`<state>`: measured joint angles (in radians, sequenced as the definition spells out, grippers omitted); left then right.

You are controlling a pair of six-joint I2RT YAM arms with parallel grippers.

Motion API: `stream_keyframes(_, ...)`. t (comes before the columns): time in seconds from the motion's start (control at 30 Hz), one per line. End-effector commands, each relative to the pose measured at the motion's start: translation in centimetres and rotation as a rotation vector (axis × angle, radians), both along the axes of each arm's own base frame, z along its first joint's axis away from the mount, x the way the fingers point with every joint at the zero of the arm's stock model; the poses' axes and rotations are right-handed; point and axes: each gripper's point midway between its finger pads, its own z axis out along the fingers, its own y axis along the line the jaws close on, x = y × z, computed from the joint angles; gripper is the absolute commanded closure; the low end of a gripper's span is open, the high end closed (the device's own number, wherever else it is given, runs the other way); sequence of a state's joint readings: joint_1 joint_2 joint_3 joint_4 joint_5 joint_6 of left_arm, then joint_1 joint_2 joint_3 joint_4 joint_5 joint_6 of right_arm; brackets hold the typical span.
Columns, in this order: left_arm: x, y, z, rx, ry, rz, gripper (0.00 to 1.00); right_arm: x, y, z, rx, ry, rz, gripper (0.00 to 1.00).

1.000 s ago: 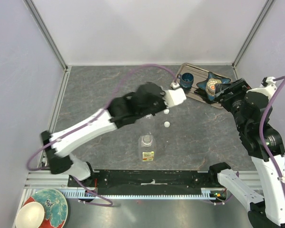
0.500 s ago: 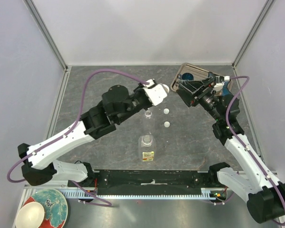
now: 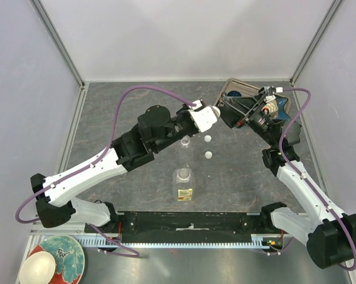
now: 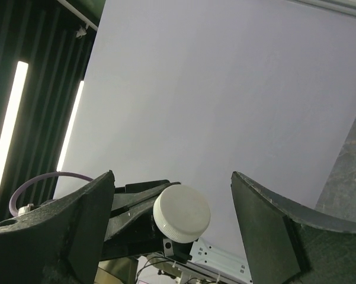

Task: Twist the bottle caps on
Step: Pick up the bottle cap from the center of the board.

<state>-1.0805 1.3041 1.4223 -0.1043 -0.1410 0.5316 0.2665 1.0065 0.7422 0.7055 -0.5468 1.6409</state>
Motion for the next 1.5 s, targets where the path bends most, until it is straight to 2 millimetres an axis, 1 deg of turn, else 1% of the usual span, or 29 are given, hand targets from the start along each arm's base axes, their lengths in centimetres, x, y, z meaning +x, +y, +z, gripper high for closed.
stream_keyframes(0.0,-0.2,-1.2,2.8,-0.052,-0.069,-0.039,0.98,-1.2,0.3,1.4,0.037,-0.031,0.064,0.13)
stream_keyframes(0.13,-0.1,-1.9,2.1,-0.033,-0.073,-0.044,0.98,-1.5,0.4,2.0,0.044,-0.041,0.082,0.13)
stream_keyframes(0.23,-0.3,-2.5,2.3,-0.023,-0.103,-0.050,0.98,-1.7,0.3,2.2,0.063,-0.036,0.096,0.14)
stream_keyframes(0.4,0.0,-2.8,3.3,-0.039,-0.166,-0.026,0.98,-1.8,0.4,1.8,0.070,-0.015,0.107,0.16)
stream_keyframes(0.47,0.1,-2.6,4.2,-0.060,-0.199,-0.012,0.98,-1.6,0.5,1.4,0.069,0.002,0.109,0.17)
stream_keyframes(0.5,0.2,-2.6,4.1,-0.055,-0.217,-0.008,0.98,-1.6,0.6,1.2,0.068,0.006,0.113,0.17)
stream_keyframes(0.57,0.2,-2.4,4.7,-0.066,-0.240,-0.004,0.98,-1.4,0.6,0.7,0.069,0.025,0.117,0.18)
stream_keyframes(0.67,0.1,-2.4,4.8,-0.064,-0.253,-0.002,0.98,-1.5,0.6,0.9,0.091,0.023,0.129,0.18)
stream_keyframes(0.8,0.2,-2.2,4.1,-0.049,-0.275,0.006,0.98,-1.8,0.6,1.6,0.103,0.000,0.138,0.22)
stream_keyframes(0.97,0.2,-2.0,3.0,-0.033,-0.280,0.014,0.98,-2.0,0.5,1.8,0.109,-0.008,0.147,0.25)
stream_keyframes(1.03,0.3,-1.8,3.1,-0.036,-0.284,0.021,0.98,-2.2,0.6,1.9,0.109,-0.011,0.152,0.27)
stream_keyframes(1.07,0.3,-1.8,2.8,-0.030,-0.283,0.020,0.98,-2.2,0.6,2.0,0.109,-0.014,0.152,0.27)
stream_keyframes(1.17,0.4,-1.7,2.6,-0.029,-0.283,0.026,0.98,-2.3,0.5,2.2,0.112,-0.024,0.152,0.29)
stream_keyframes(1.33,0.3,-1.4,2.9,-0.037,-0.311,0.034,0.98,-2.4,0.5,2.3,0.121,-0.019,0.157,0.34)
stream_keyframes(1.47,0.4,-1.2,2.7,-0.036,-0.332,0.041,0.98,-2.5,0.4,2.7,0.123,-0.026,0.157,0.38)
